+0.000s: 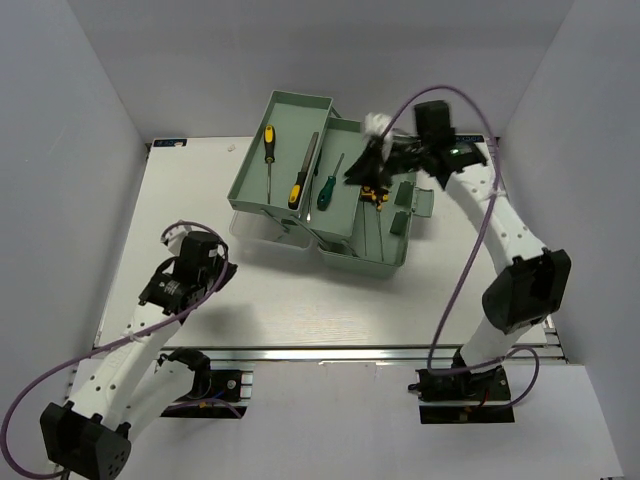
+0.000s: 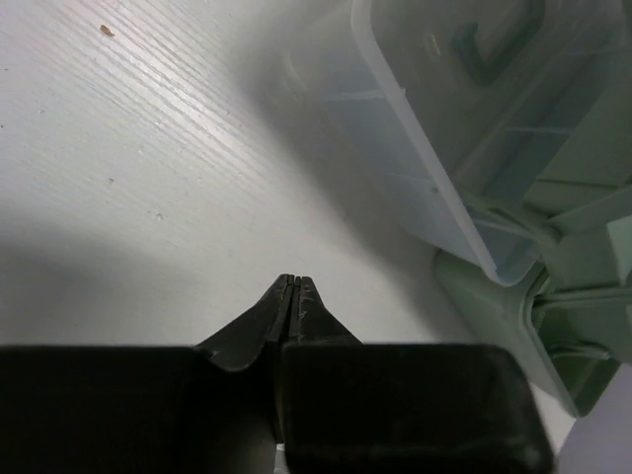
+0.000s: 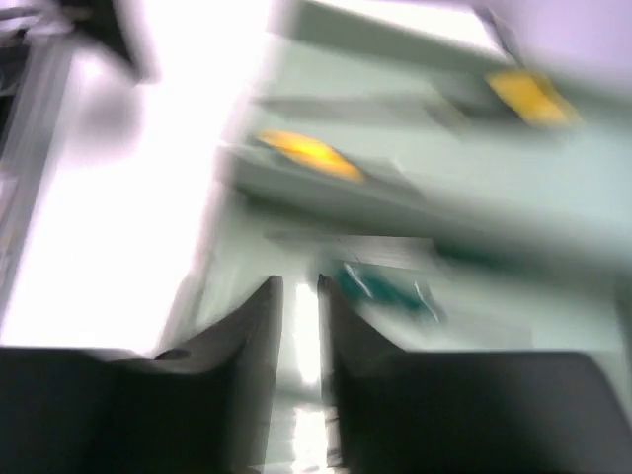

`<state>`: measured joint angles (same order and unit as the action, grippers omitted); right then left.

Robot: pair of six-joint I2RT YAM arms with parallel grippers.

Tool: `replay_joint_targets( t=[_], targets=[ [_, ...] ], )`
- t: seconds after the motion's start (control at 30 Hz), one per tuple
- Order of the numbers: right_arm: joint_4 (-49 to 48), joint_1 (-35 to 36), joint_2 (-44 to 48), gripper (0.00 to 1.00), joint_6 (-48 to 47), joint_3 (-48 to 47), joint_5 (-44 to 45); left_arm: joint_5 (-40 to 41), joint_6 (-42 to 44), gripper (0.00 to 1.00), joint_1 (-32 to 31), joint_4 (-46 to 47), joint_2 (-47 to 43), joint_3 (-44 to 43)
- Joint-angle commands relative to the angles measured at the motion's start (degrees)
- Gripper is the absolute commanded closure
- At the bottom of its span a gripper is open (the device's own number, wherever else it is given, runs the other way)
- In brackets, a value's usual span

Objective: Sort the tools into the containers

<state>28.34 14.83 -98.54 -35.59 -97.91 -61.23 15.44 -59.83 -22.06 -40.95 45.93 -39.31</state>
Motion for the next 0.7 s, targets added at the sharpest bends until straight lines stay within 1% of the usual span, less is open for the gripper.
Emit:
replay_joint_targets(
  t=[0.0, 0.03, 0.07, 0.1, 0.13, 0.17, 0.2, 0.23, 0.27, 0.3, 0.33, 0.43, 0.5, 0.57, 0.67],
  targets=[
    [19.12, 12.83, 4.49, 0.78, -32.51, 0.07, 2.21, -1.2, -0.2, 0.85, 2.72, -1.93, 0.47, -4.89],
    [15.99, 18.08, 5.37, 0.87, -30.52, 3.91, 4.52, -1.12, -0.2, 0.82, 3.25, -3.16, 0.73, -5.42],
    [12.13, 20.91, 7.55, 0.93, -27.28, 6.39, 7.59, -1.2, -0.2, 0.78, 3.78, -3.87, 0.82, -5.86],
    [7.31, 23.55, 8.79, 0.92, -23.77, 9.2, 14.67, -0.86, -0.28, 0.72, 4.57, -4.57, 0.74, -6.3],
    [-0.57, 28.36, 9.68, 0.87, -21.47, 11.84, 17.78, -0.59, -0.63, 0.55, 5.01, -6.23, 0.39, -6.91],
    [-3.61, 30.5, 10.73, 0.8, -19.18, 15.78, 20.69, -0.24, -0.98, 0.49, 5.27, -7.03, 0.21, -7.18],
    [-6.77, 32.35, 10.83, 0.66, -17.6, 17.38, 26.54, 0.11, -1.33, 0.45, 5.8, -8.17, -0.05, -7.53],
    [-9.94, 35.76, 10.74, 0.6, -15.58, 18.44, 29.74, 1.07, -2.21, 0.4, 5.98, -10.36, -0.4, -8.23],
    [-13.54, 37.1, 9.35, 0.55, -13.38, 18.63, 32.2, 1.78, -2.74, 0.39, 6.07, -11.51, -1.28, -8.5],
    [-14.44, 37.98, 8.2, 0.45, -12.32, 18.28, 35.88, 2.65, -3.35, 0.38, 6.16, -12.83, -1.81, -8.94],
    [-15.32, 39.73, 6.97, 0.42, -11.18, 17.58, 38.01, 4.49, -4.75, 0.38, 6.16, -15.71, -2.33, -9.38],
    [-18.83, 42.37, 1.87, 0.38, -7.66, 14.94, 45.83, 7.31, -7.83, 0.36, 6.16, -21.08, -4.79, -11.31],
    [-22.0, 43.26, -1.64, 0.37, -6.86, 13.63, 49.87, 9.25, -8.19, 0.36, 6.07, -22.76, -6.11, -13.24],
    [-23.85, 44.32, -4.72, 0.36, -6.68, 12.75, 51.73, 10.48, -8.63, 0.36, 6.16, -25.31, -6.47, -15.35],
    [-25.61, 45.72, -9.38, 0.35, -7.38, 8.54, 56.12, 10.84, -8.63, 0.36, 6.16, -27.43, -6.99, -16.24]
  ],
)
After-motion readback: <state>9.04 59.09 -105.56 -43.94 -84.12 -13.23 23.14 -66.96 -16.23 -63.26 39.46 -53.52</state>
